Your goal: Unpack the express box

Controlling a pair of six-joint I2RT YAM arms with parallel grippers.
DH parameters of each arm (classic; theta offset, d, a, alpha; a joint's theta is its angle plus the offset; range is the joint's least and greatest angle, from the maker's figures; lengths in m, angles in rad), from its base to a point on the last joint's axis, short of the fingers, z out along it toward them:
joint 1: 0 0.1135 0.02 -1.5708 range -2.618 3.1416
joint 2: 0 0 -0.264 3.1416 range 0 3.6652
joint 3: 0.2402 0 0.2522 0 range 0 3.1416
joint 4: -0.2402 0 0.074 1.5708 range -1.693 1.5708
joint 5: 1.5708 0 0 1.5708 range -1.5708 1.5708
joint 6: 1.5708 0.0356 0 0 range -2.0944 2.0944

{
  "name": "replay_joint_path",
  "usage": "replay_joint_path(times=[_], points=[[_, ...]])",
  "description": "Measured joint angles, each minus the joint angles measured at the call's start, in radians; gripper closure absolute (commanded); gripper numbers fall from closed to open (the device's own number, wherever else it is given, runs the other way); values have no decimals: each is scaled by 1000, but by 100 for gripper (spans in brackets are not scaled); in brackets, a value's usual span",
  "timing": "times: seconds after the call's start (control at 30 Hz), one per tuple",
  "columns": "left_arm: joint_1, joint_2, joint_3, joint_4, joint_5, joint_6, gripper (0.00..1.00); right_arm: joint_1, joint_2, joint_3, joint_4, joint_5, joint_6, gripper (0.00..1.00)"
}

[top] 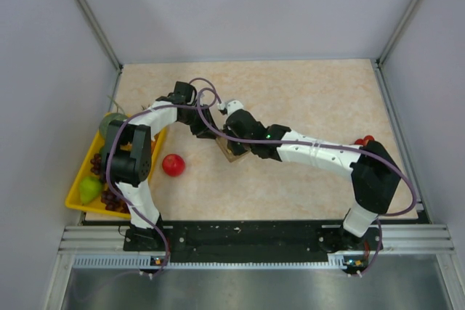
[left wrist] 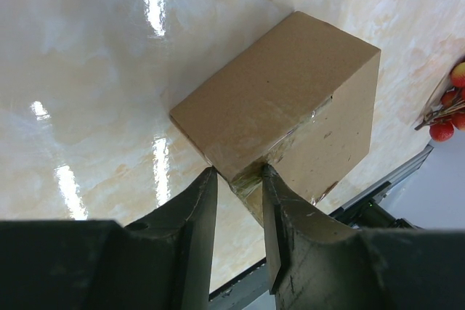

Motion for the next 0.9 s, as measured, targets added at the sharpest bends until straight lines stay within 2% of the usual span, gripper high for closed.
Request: replay_joint_path(times=[0.47,0.9], points=[[0,3,1,1,1,1,62,0,43,42,-21,0,-11,100],[-2,14,7,-3,22,0,66,0,3,12,-37,8,-23,100]])
